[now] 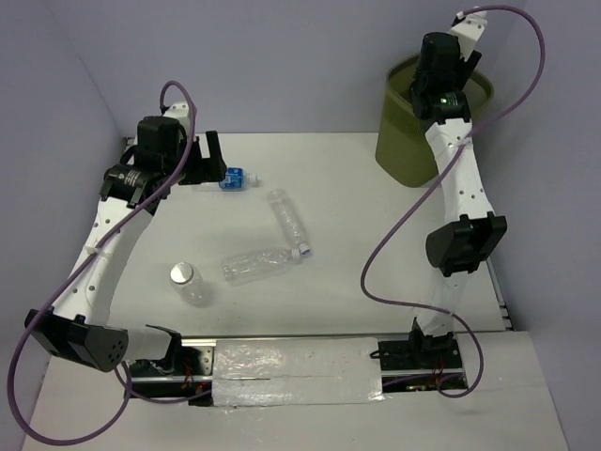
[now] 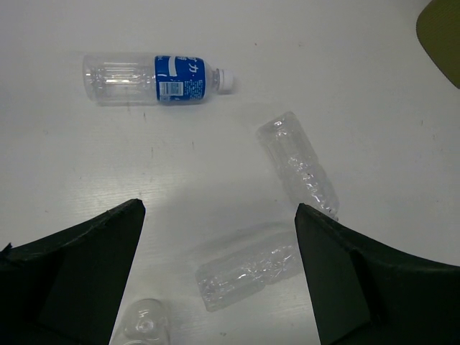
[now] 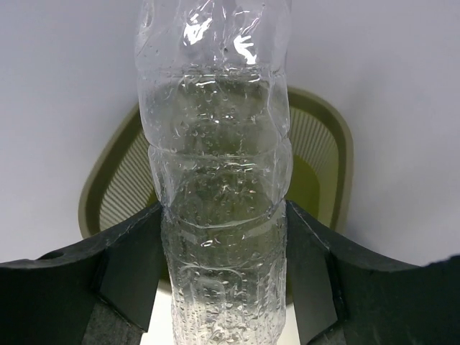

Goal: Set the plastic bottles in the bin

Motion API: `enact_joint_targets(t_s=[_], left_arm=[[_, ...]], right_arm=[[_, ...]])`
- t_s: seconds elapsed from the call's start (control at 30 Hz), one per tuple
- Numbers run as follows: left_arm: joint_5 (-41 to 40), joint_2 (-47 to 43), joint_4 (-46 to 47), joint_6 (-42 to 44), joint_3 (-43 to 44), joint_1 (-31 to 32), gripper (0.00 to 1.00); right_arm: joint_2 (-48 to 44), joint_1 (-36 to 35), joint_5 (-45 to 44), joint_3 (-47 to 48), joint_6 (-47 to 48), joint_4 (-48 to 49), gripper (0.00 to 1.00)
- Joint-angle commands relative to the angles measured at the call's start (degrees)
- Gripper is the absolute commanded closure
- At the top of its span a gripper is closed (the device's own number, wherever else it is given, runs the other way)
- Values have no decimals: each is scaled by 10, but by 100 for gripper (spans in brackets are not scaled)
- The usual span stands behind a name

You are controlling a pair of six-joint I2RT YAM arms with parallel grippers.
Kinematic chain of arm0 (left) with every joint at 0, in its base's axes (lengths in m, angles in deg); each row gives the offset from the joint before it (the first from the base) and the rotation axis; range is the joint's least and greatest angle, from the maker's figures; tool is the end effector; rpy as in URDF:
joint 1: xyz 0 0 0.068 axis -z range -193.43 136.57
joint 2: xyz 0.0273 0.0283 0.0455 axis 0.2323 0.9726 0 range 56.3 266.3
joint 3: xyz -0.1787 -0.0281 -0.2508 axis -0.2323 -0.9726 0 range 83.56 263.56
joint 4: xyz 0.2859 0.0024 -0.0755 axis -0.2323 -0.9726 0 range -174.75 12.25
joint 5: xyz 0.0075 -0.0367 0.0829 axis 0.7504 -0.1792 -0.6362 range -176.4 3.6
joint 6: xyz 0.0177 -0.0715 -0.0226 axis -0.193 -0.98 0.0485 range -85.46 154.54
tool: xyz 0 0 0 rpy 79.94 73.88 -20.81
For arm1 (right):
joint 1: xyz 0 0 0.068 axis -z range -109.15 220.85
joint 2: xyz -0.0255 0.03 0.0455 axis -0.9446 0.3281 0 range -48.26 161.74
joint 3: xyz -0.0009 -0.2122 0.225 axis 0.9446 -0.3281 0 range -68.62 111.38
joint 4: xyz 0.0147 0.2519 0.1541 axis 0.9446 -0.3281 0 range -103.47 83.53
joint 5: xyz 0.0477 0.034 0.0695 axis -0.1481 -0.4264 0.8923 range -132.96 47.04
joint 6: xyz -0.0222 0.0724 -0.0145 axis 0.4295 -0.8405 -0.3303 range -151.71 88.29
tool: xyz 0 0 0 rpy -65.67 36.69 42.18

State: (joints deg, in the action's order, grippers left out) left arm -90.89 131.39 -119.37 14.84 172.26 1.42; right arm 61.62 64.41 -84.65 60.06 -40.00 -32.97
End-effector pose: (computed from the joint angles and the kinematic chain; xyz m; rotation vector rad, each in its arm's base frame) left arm 0.3152 -0.0785 0.4639 -0.1365 2.0663 -0.2919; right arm 0.4931 0.0118 0.5280 0.5592 1.5935 -0.4256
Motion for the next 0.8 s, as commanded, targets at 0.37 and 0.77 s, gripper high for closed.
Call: enact_joint_targets(t_s=[0.37,0.77], left_arm=[[4,-21,7,2,-9,-3,1],[22,-21,8,-31,-10,-3,1]], right_arm=[[60,36,-8,60,1,77,10],[-62,-24,77,50,28,7,0]])
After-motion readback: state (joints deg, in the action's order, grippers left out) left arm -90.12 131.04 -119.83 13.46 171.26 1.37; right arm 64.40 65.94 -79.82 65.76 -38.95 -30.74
